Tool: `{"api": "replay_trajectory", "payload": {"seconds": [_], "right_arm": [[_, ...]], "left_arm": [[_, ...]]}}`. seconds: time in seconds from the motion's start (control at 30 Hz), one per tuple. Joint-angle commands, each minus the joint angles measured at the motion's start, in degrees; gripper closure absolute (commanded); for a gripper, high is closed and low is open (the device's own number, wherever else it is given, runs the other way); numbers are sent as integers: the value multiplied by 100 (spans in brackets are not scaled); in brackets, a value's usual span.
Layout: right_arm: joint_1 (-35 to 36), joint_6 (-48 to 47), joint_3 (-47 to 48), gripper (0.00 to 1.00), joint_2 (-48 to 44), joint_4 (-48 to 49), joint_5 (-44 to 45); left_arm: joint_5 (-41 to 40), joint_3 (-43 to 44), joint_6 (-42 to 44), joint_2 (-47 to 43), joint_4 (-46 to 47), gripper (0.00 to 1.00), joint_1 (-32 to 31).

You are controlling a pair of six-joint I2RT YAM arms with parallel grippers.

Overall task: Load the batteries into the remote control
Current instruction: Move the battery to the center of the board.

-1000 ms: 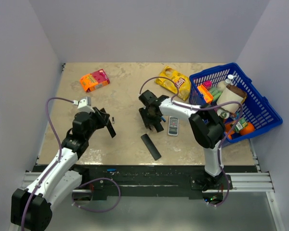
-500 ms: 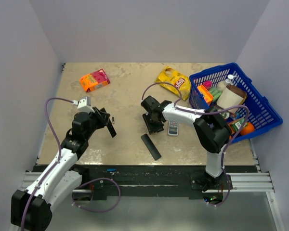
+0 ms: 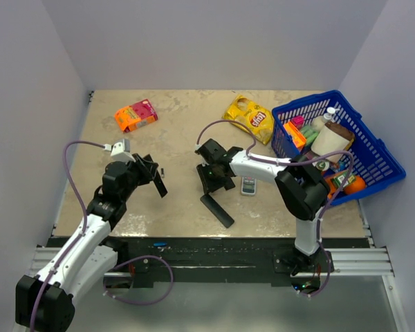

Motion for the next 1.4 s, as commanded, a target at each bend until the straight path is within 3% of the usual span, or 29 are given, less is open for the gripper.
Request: {"api": "replay_trajectory", "payload": {"seconds": [0.0, 0.13, 0.37, 0.43, 0.47, 0.6, 0.77, 1.37], "right_arm": [[25, -24, 257, 67, 149, 229, -142], [34, -576, 504, 66, 97, 168, -457], [34, -3499, 1172, 59, -280, -886, -355], [25, -4116, 1129, 52, -509, -966, -240], [34, -4903, 1041, 51, -571, -992, -100], [-10, -6226, 672, 48, -738, -738, 542], [-177, -7597, 443, 47, -835, -527, 333], [-159, -8909, 671, 48, 114, -439, -573]], "left_arm": [[57, 87, -40, -103, 223, 100, 19], [48, 105, -40, -103, 205, 100, 19], [22, 122, -5, -103, 188, 100, 19], [22, 122, 21, -94, 188, 100, 19], [5, 131, 21, -94, 170, 100, 19], [22, 210, 39, -59, 91, 100, 19], [13, 368, 100, 11, -199, 100, 10], [-66, 562, 47, -86, -462, 100, 10]]}}
